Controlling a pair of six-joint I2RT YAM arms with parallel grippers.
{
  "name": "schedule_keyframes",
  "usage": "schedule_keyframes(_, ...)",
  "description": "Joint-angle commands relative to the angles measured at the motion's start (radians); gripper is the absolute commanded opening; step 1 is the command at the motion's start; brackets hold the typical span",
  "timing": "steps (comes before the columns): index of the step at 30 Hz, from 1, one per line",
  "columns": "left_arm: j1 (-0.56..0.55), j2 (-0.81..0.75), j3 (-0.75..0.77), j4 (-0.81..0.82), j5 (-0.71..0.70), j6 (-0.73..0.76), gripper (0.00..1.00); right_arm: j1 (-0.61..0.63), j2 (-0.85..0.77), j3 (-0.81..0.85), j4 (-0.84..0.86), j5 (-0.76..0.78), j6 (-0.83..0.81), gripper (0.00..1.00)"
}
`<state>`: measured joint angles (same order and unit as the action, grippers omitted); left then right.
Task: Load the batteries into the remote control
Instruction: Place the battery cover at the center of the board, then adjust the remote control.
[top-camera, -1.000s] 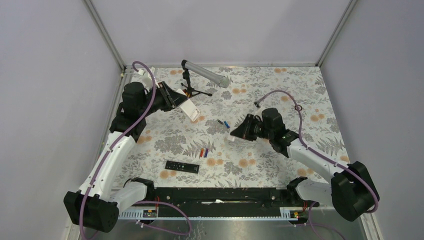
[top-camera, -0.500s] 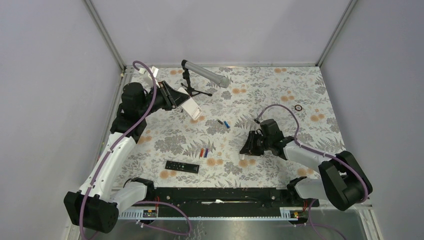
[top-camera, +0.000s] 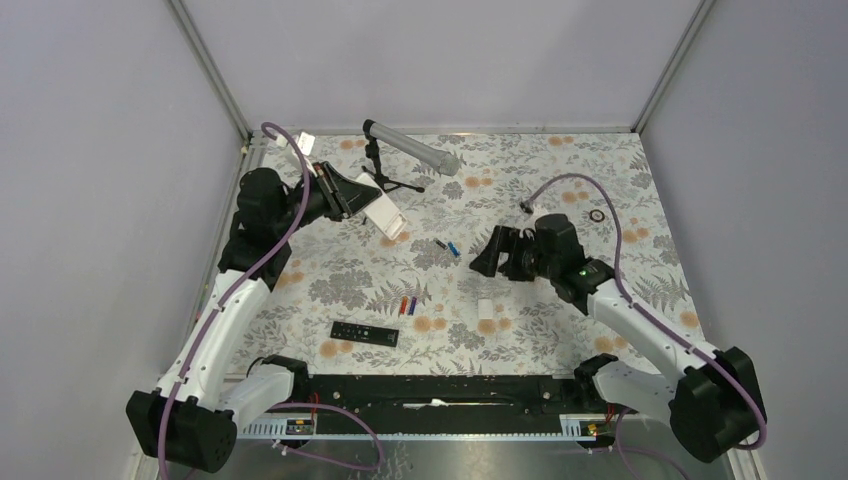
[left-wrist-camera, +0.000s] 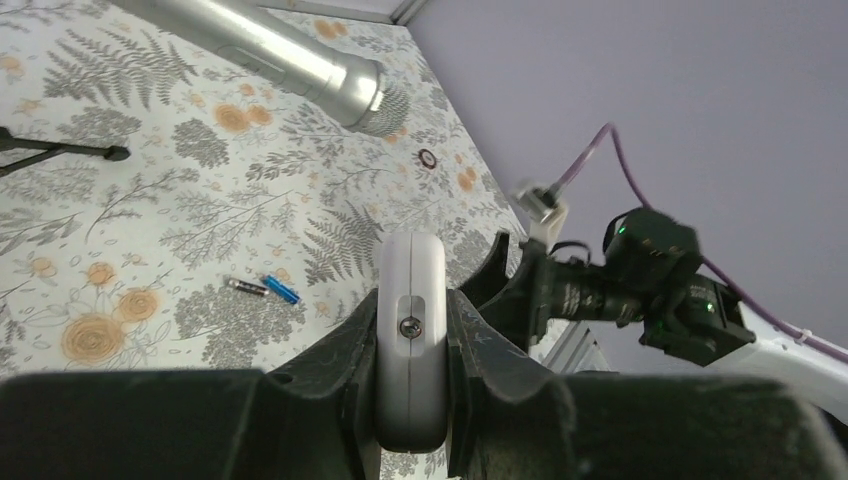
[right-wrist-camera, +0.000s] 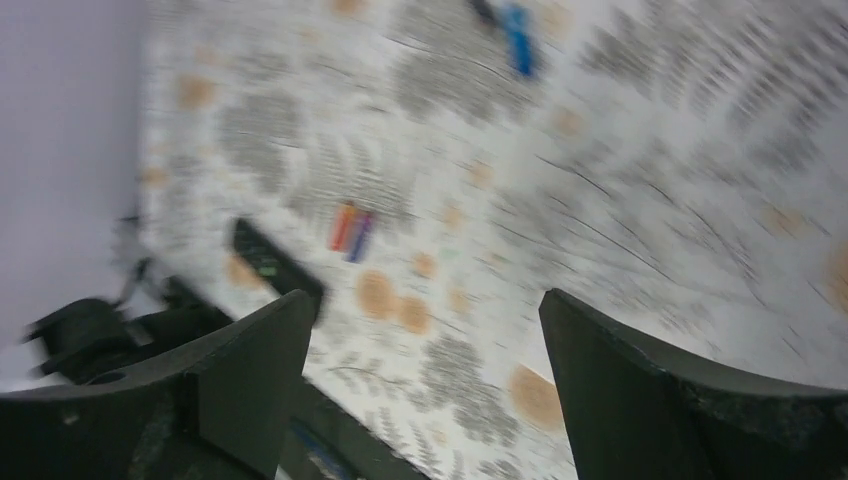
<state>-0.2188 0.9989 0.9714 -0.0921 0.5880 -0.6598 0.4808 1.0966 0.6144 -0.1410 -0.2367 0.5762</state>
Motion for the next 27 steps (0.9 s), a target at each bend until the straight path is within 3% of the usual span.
schedule_keyframes(1,-0.001,-0.015,0.007,0.15,0.149,-0.039,0.0,-0.001,-0.038,0.129,0.274,-0.308,0.014,0.92)
schedule_keyframes(3,-0.001,-0.006,0.007,0.188,0.207,-0.079,0.0,0.007,-0.01,0.159,0.464,-0.458,0.126,0.92)
schedule_keyframes(5,-0.002,-0.003,0.003,0.239,0.246,-0.129,0.0,0.034,0.03,0.199,0.615,-0.493,0.21,0.92)
schedule_keyframes(10,-0.009,0.005,-0.025,0.38,0.298,-0.27,0.0,0.142,0.142,0.329,0.707,-0.476,0.227,0.91)
schedule_keyframes(14,-0.01,0.019,-0.04,0.481,0.316,-0.364,0.0,0.193,0.244,0.357,0.9,-0.538,0.349,0.83)
schedule_keyframes(17,-0.01,0.027,-0.038,0.503,0.331,-0.396,0.0,0.219,0.293,0.391,0.948,-0.556,0.392,0.66)
schedule_keyframes(22,-0.01,0.021,-0.042,0.502,0.333,-0.404,0.02,0.226,0.32,0.4,1.024,-0.519,0.471,0.23)
schedule_keyframes(24,-0.01,0.02,-0.043,0.512,0.332,-0.416,0.12,0.228,0.334,0.401,1.058,-0.518,0.51,0.1)
schedule_keyframes(26,-0.009,0.021,-0.044,0.527,0.339,-0.434,0.36,0.227,0.348,0.402,1.087,-0.522,0.537,0.06)
schedule_keyframes(27,-0.009,0.02,-0.047,0.533,0.34,-0.442,0.44,0.227,0.351,0.404,1.094,-0.521,0.542,0.06)
